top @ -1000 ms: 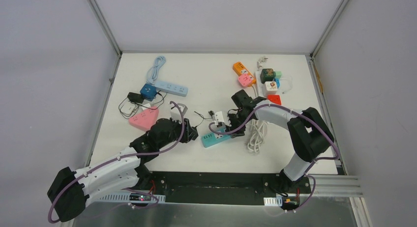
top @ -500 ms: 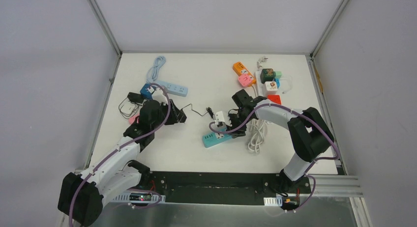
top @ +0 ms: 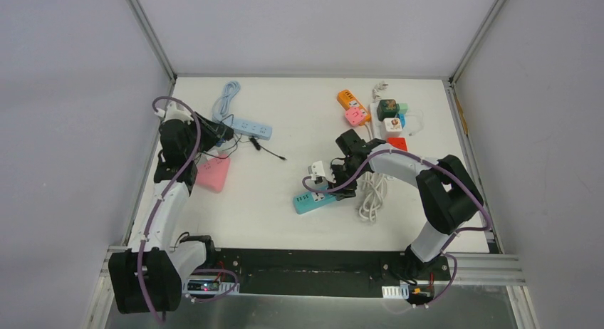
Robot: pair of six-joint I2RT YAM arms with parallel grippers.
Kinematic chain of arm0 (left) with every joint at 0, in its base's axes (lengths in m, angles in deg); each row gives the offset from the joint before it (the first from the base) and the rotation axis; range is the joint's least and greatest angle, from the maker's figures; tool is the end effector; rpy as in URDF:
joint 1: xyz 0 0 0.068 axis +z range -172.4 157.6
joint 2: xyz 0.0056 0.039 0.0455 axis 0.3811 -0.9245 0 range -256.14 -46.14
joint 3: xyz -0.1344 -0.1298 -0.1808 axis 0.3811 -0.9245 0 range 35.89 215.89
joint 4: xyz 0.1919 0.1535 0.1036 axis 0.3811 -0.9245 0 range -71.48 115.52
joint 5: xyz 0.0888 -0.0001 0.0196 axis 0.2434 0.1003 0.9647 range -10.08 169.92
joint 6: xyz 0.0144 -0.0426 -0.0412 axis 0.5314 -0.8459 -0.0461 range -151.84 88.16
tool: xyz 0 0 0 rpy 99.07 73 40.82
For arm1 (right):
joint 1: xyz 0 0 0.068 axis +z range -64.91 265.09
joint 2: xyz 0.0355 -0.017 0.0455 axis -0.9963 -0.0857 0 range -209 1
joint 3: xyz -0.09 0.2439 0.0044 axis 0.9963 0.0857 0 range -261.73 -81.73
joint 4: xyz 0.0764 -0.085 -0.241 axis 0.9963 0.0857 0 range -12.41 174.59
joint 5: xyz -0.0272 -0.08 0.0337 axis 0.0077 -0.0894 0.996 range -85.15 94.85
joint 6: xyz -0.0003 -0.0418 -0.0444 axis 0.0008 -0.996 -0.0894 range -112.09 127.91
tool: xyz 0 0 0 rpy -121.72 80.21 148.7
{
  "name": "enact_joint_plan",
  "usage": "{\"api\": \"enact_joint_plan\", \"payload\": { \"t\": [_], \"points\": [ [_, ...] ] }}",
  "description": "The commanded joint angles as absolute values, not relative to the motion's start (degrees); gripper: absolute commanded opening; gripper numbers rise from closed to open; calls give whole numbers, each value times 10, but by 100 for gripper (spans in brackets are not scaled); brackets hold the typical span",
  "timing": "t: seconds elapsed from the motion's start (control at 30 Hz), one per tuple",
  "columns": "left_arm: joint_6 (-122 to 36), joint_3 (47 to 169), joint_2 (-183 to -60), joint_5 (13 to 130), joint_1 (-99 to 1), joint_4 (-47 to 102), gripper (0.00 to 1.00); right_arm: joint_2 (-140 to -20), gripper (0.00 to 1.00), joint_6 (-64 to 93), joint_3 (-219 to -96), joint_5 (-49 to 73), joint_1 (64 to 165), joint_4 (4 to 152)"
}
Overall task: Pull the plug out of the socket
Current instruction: Place the plug at the center of the board.
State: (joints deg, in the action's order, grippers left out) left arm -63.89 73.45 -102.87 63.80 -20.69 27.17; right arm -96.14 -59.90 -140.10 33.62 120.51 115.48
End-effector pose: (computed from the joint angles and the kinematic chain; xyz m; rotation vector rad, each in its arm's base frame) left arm 0.2515 -0.0051 0.2620 -0.3635 1.8773 -0.6247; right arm 0.2402 0.1978 0.1412 -2.1856 1.6269 0.5820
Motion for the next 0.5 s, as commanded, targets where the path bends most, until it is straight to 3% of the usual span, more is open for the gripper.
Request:
{"api": "enact_joint_plan", "payload": {
  "t": [0.0,0.3,0.47],
  "points": [
    [-692,781,-1049,575,-162,341,0,-972,56,-602,-1414,333,1202,1187],
    [-728,765,-1158,486,-168,386,0,-975,56,-603,-1416,332,1202,1189],
    [-699,730,-1201,519,-209,388,0,-975,56,-603,-1417,331,1201,1191]
  ]
}}
